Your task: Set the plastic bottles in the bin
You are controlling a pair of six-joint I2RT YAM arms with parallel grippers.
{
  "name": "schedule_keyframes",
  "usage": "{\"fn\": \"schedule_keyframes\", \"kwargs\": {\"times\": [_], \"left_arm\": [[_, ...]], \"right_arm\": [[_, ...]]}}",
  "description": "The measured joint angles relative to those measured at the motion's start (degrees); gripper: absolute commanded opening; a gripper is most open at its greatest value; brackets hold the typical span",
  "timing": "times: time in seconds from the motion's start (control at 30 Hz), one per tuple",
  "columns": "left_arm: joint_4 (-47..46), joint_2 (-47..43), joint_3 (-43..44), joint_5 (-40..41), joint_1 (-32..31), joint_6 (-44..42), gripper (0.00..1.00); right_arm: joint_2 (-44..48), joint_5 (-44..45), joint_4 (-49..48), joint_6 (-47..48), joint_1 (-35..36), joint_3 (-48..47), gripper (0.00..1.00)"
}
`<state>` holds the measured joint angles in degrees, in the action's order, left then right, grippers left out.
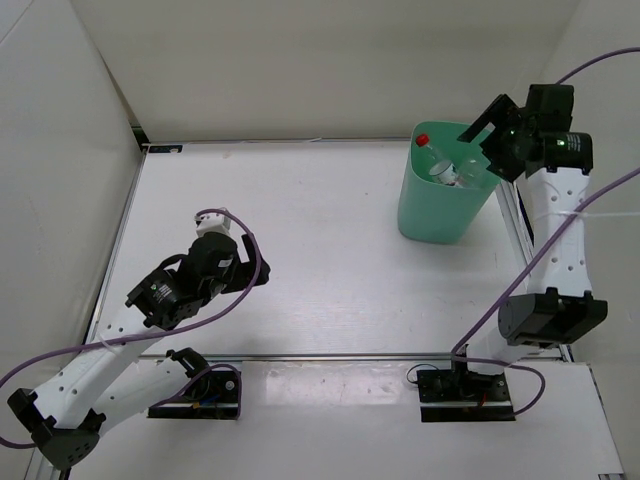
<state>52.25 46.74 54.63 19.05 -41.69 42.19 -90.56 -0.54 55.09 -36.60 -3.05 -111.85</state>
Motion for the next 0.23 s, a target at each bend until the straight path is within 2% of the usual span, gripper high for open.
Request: {"fn": "schedule_keyframes", "kwargs": {"times": [0.13, 0.23], "left_arm": [[0.17, 0.15, 0.02, 0.31, 0.00, -0.11, 1.00], [0.96, 0.26, 0.28, 2.64, 0.00, -0.55, 1.00]], "right_arm": [[5.18, -5.35, 3.78, 0.07, -1.20, 6.82, 1.00], [13.35, -7.80, 3.23, 1.27, -0.24, 21.44, 1.00]]}}
